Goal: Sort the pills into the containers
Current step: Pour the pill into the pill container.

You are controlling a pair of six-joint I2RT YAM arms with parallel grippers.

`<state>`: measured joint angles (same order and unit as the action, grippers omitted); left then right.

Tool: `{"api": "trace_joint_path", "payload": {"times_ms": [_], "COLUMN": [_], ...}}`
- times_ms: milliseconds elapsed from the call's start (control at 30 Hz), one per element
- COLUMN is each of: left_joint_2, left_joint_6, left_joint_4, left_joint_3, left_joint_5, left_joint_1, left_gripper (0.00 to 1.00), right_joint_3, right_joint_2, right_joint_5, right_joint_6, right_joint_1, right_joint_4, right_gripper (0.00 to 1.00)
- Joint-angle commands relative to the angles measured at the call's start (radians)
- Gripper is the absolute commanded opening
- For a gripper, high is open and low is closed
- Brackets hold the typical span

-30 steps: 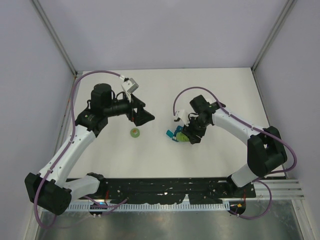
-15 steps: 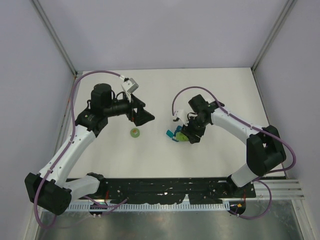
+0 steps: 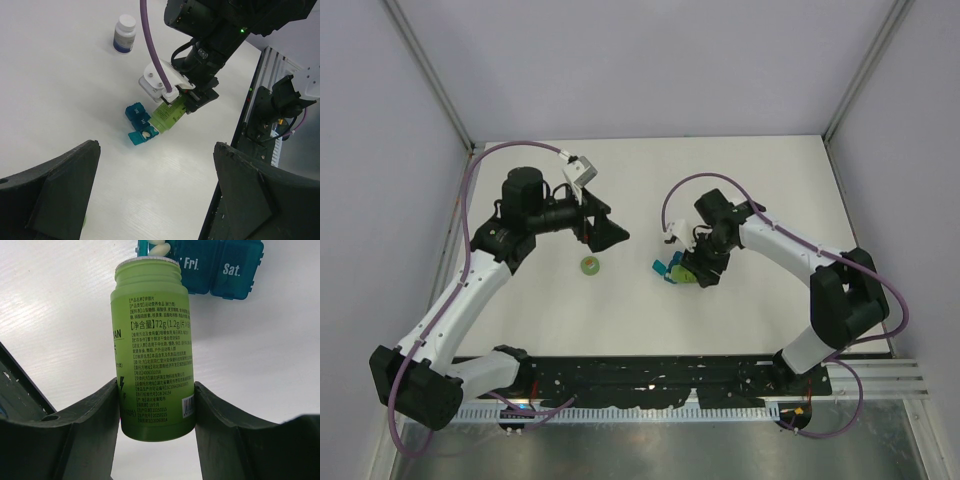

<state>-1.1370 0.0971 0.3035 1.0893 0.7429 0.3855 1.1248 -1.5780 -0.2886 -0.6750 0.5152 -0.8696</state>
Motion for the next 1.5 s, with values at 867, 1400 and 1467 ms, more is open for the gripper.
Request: {"api": "trace_joint_path", "payload": {"times_ms": [867, 1400, 1467], "left_joint_2": [0.017, 0.011, 0.010], "left_joint_6": [0.004, -0.010, -0.008], "left_joint_4": [-0.040, -0.035, -0.033], "left_joint_3": [-0.003, -0.012, -0.014], "left_joint_5": [0.016, 0.012, 0.009], "left_joint_1": [-0.004, -0.004, -0.004], "left_gripper": [1.00, 1.00, 1.00], "right_joint_3": [0.075, 0.010, 0.007], "right_joint_2": [-0.025, 0.039, 0.042], "right_joint_5": [0.022, -0.023, -0.026], "right_joint_6": [-0.008, 0.011, 0.012], "right_joint_1": [0.016, 0.016, 0.016], "right_joint_4": [-0.040, 0.038, 0.040], "right_gripper": [0.06, 0.06, 0.06]}}
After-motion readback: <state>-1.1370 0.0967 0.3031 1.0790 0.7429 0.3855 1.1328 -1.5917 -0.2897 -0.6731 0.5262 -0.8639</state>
